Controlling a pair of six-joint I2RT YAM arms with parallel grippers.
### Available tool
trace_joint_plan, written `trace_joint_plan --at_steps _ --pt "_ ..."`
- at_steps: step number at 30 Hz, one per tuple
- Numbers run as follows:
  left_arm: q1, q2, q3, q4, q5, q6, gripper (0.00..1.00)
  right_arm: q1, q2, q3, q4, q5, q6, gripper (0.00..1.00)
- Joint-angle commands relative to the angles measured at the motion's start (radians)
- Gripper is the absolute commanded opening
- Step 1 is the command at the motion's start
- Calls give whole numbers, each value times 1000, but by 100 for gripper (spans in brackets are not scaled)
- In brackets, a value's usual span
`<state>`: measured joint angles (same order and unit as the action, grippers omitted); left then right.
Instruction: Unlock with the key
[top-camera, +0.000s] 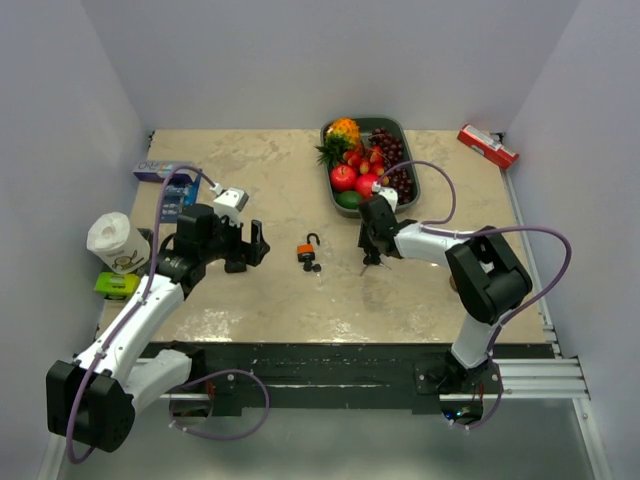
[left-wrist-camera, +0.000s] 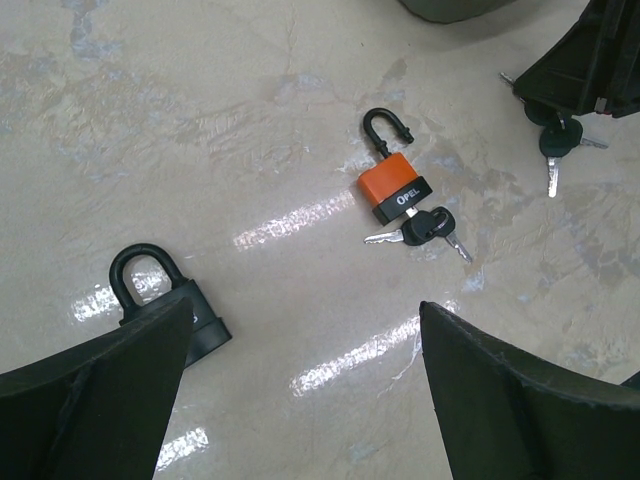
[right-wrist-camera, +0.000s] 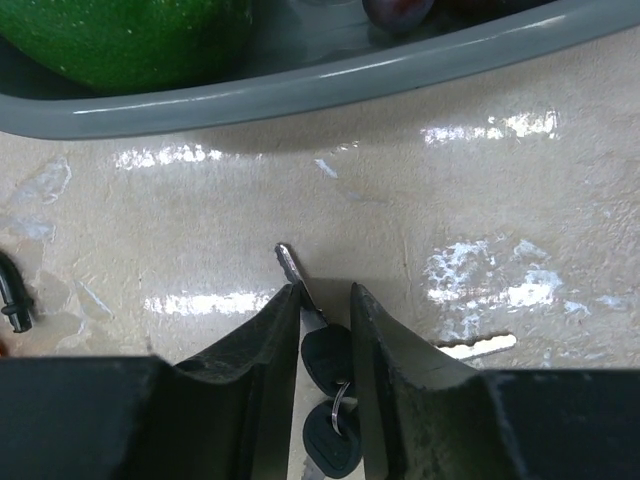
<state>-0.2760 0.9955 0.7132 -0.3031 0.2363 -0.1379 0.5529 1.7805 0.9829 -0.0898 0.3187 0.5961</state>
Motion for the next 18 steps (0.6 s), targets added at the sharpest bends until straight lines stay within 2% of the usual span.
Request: trace_joint_plan --at_steps 1,3,5,6,10,14,18 --pt "6 -20 -6 22 12 -5 98 5 -29 -41 -18 -26 -1 29" --pt "6 -23 -8 21 12 -8 98 5 -44 -56 -16 -39 -12 31" --pt "6 -27 -8 22 14 -6 98 4 -59 -72 -8 -65 -25 37" --pt "6 -26 -9 24 15 -6 98 4 -72 -76 -8 -69 -31 43" --pt "6 -28 -9 24 18 -9 98 4 -124 -95 -27 -75 -48 53" --pt "6 -29 -9 24 20 -8 99 4 -144 -101 -30 -89 -90 57" --pt "6 -31 -9 24 23 -9 98 18 -101 -78 -48 -96 -159 56"
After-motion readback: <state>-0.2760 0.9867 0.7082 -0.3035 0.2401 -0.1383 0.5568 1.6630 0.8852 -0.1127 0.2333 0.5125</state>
